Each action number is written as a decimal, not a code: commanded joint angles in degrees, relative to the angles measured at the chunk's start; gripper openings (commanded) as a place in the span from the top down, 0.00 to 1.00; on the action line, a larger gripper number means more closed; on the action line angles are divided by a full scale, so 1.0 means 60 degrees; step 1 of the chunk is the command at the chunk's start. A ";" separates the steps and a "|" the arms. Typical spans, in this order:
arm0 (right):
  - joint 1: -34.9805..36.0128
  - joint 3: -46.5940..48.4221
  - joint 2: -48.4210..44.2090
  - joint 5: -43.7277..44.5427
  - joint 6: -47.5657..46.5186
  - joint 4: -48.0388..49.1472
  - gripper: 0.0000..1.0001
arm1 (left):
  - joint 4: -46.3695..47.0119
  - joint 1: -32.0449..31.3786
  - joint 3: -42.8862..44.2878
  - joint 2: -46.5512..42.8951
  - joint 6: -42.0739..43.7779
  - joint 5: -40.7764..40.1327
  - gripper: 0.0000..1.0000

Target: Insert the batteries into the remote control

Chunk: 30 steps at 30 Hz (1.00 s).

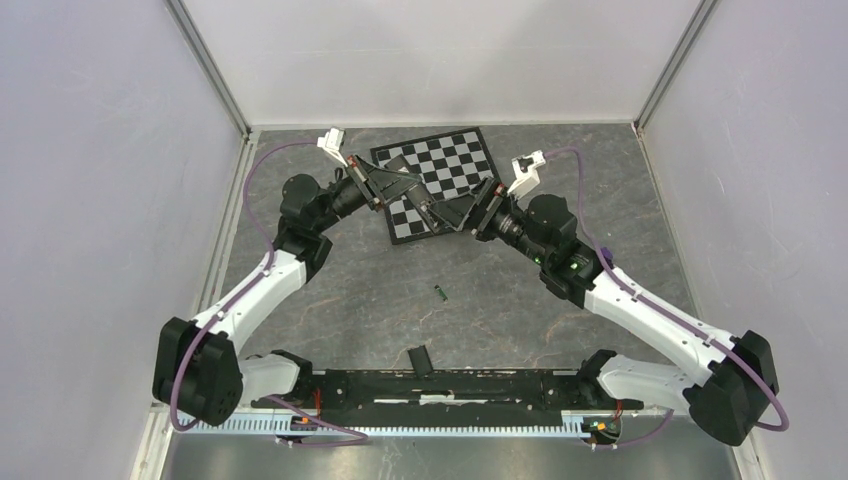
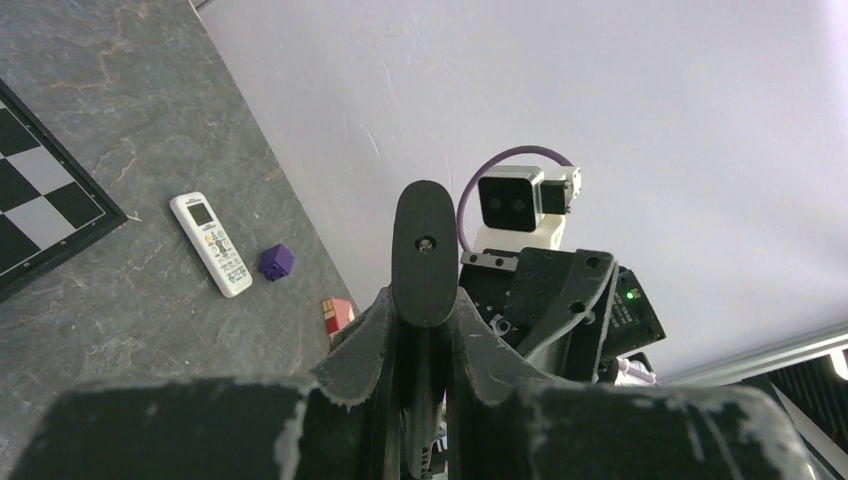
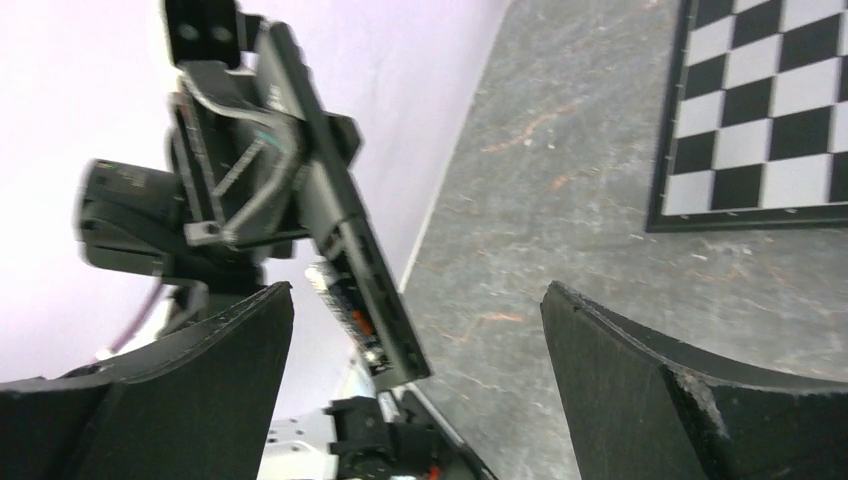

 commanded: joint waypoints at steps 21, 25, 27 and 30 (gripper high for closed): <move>-0.0297 0.0335 0.1369 -0.1642 0.2431 0.2603 0.02 | 0.2418 0.0078 0.0124 0.0916 -0.0537 0.0277 0.98; -0.0364 0.0455 0.1631 -0.1973 0.2636 0.2641 0.02 | 0.2659 0.0080 0.0095 0.0968 -0.0616 0.0365 0.98; -0.0371 0.0513 0.1750 -0.2097 0.2683 0.2641 0.05 | 0.2661 0.0083 0.0080 0.0994 -0.0595 0.0365 0.98; -0.0379 0.0536 0.1843 -0.2146 0.2708 0.2639 0.12 | 0.2666 0.0074 0.0065 0.0974 -0.0574 0.0380 0.98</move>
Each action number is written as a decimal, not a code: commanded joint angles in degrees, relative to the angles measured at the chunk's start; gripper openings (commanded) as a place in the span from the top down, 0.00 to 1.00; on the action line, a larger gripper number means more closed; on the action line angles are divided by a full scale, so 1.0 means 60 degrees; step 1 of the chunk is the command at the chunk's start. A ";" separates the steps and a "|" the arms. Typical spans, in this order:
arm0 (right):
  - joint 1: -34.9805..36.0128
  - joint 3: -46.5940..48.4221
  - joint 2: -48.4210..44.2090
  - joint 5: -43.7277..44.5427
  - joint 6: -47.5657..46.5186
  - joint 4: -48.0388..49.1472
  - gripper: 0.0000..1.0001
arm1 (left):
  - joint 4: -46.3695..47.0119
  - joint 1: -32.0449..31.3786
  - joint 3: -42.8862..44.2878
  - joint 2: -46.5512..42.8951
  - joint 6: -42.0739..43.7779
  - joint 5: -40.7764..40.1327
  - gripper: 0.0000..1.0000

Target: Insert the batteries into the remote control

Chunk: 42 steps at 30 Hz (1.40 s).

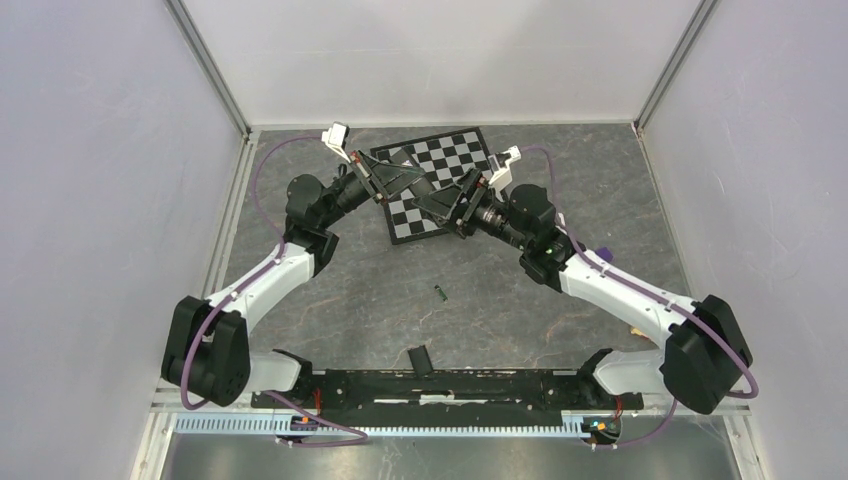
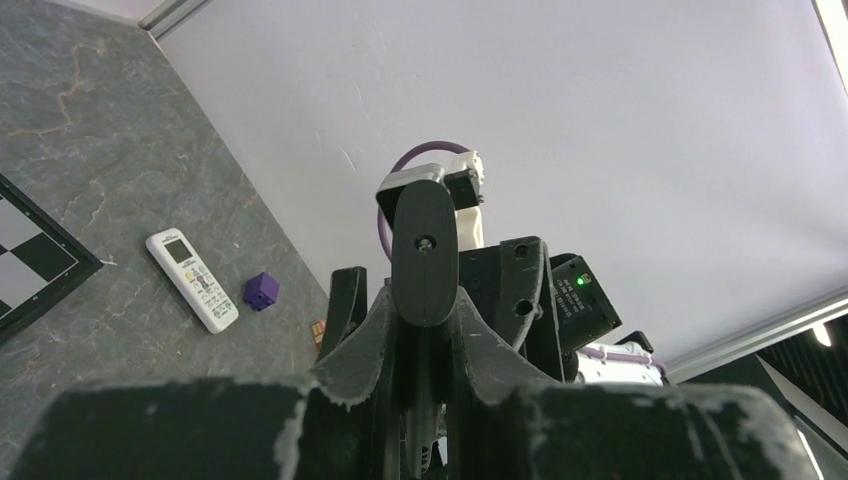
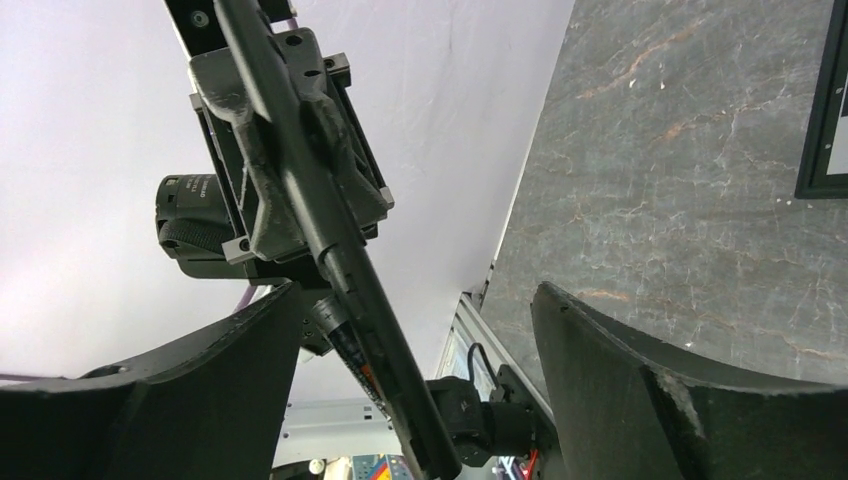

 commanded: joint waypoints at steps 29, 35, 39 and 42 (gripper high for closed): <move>-0.0201 -0.0260 0.0022 -0.0825 0.0434 0.1058 0.66 | 0.1695 0.0050 -0.0011 -0.0260 -0.1587 -0.0158 0.98; -0.0241 0.0162 0.0121 -0.1246 -0.0201 0.1116 0.18 | 0.1480 0.0047 -0.0088 -0.0218 -0.1306 0.0019 0.98; -0.0311 0.0368 -0.0058 -0.1255 -0.0693 0.1145 0.02 | 0.1449 0.0066 -0.0319 -0.0105 -0.1173 0.0192 0.98; -0.0348 0.0317 -0.0186 -0.1261 -0.0732 0.1197 0.02 | 0.1532 0.0077 -0.0403 -0.0056 -0.1192 0.0237 0.98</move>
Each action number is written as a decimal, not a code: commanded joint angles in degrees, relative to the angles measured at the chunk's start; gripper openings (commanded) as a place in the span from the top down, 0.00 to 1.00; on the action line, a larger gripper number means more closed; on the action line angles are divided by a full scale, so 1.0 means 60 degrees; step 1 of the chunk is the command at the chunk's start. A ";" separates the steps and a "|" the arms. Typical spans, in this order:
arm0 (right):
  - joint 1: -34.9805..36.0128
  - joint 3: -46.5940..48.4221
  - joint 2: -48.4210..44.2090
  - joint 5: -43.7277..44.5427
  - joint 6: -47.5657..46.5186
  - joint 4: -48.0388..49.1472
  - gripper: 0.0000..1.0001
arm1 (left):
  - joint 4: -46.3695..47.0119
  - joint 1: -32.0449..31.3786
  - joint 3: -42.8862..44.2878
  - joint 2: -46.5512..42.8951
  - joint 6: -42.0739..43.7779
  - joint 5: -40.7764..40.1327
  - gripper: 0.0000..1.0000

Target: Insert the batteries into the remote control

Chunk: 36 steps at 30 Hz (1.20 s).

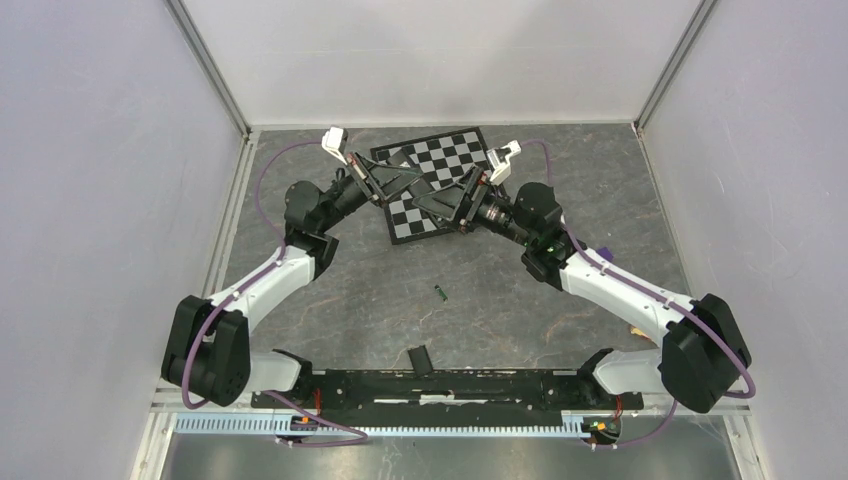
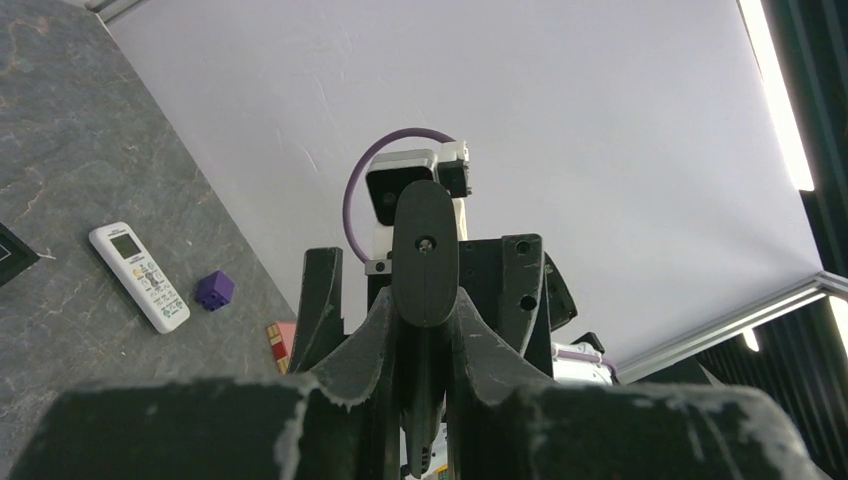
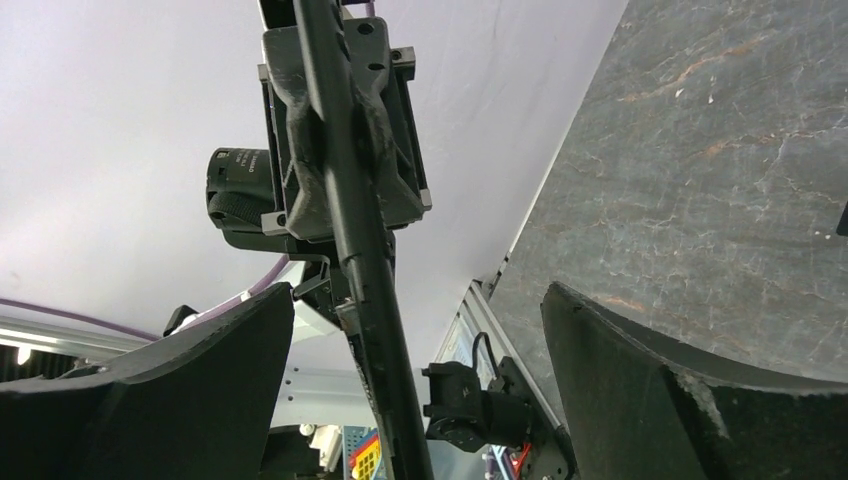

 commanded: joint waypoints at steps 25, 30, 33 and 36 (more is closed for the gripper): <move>-0.0323 -0.0028 -0.0143 -0.0155 0.0333 0.0690 0.18 | 0.1480 0.0041 -0.0276 0.0161 -0.0140 0.0353 0.98; -0.0322 0.0045 -0.0007 -0.0242 0.0260 0.0679 0.26 | 0.1250 0.0046 -0.0221 0.0055 -0.0061 0.0288 0.98; -0.0323 0.0067 0.0053 -0.0291 0.0237 0.0684 0.29 | 0.0973 0.0042 -0.0147 -0.0003 0.0044 0.0282 0.98; -0.0325 0.0041 0.0076 -0.0317 0.0213 0.0670 0.34 | 0.0701 0.0045 -0.0101 -0.0112 0.0126 0.0209 0.98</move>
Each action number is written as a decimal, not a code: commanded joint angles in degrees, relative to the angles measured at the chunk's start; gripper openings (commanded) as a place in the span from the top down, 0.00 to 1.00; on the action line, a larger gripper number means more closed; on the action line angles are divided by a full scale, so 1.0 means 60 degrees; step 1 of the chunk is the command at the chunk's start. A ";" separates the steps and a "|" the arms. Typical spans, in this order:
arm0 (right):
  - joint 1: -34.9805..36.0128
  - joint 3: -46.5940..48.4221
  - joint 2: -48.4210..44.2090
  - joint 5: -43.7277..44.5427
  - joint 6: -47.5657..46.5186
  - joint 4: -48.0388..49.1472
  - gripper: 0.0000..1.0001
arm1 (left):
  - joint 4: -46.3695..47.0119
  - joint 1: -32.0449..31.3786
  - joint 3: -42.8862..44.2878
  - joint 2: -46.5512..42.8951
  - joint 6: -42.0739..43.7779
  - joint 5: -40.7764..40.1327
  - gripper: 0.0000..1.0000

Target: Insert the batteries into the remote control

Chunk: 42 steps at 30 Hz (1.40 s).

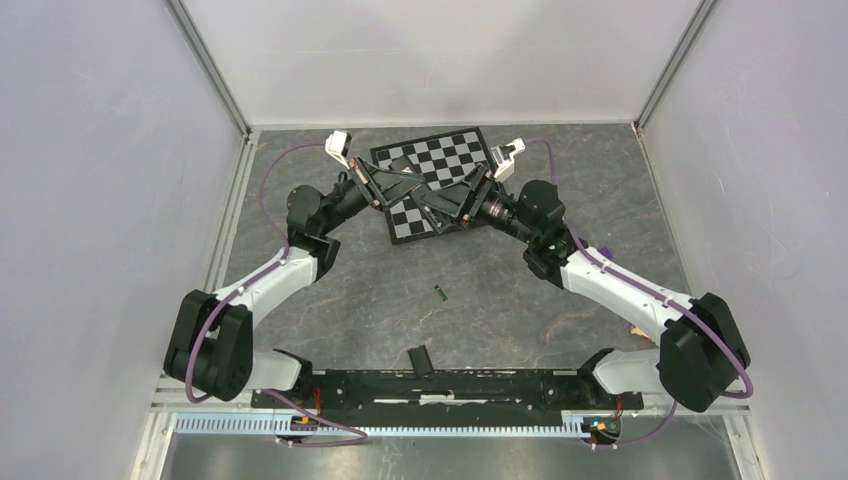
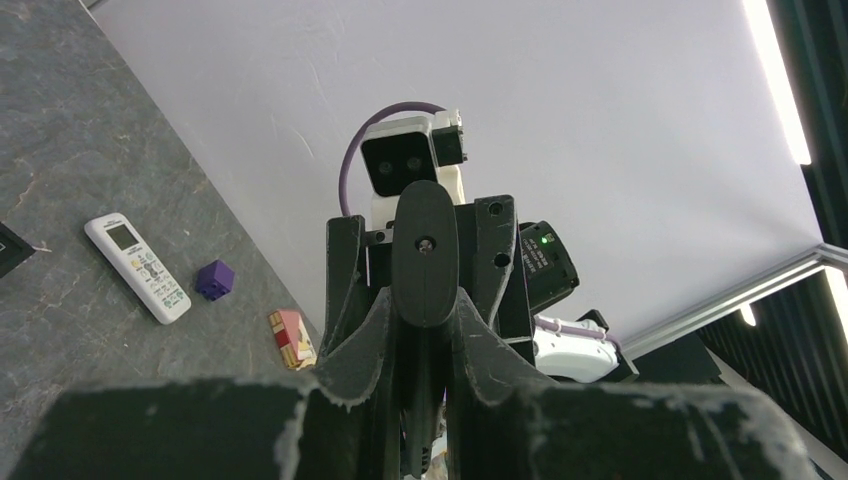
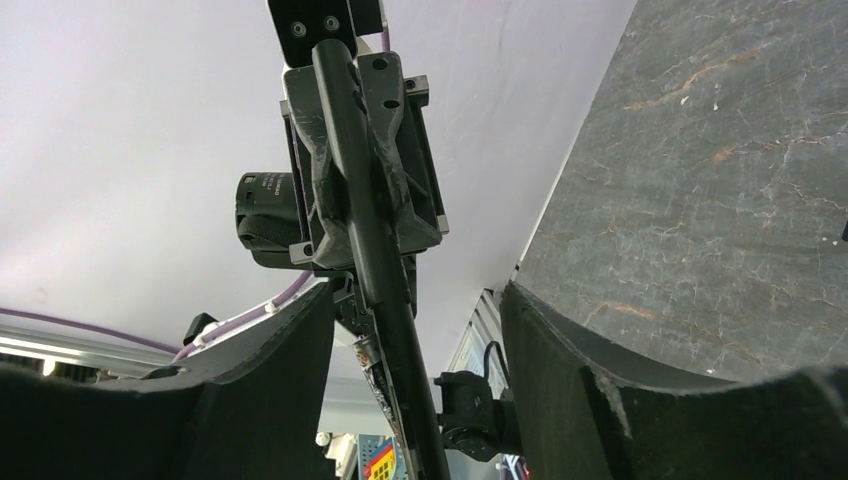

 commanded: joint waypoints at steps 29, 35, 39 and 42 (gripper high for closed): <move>-0.0032 -0.0855 -0.0267 -0.0396 -0.0208 0.0422 0.69 | -0.0237 0.0089 0.0852 -0.0557 -0.1270 -0.0671 0.98; -0.0154 -0.0493 -0.0421 -0.0375 -0.0567 0.0434 0.17 | -0.0321 0.0155 0.0603 -0.0533 -0.1156 -0.0458 0.98; -0.0370 -0.0251 -0.0771 -0.0318 -0.1165 0.0442 0.02 | -0.0592 0.0274 0.0301 -0.0487 -0.0734 -0.0318 0.98; -0.0496 -0.0160 -0.0994 -0.0415 -0.1584 0.0442 0.02 | -0.0971 0.0460 0.0087 -0.0465 -0.0344 -0.0226 0.98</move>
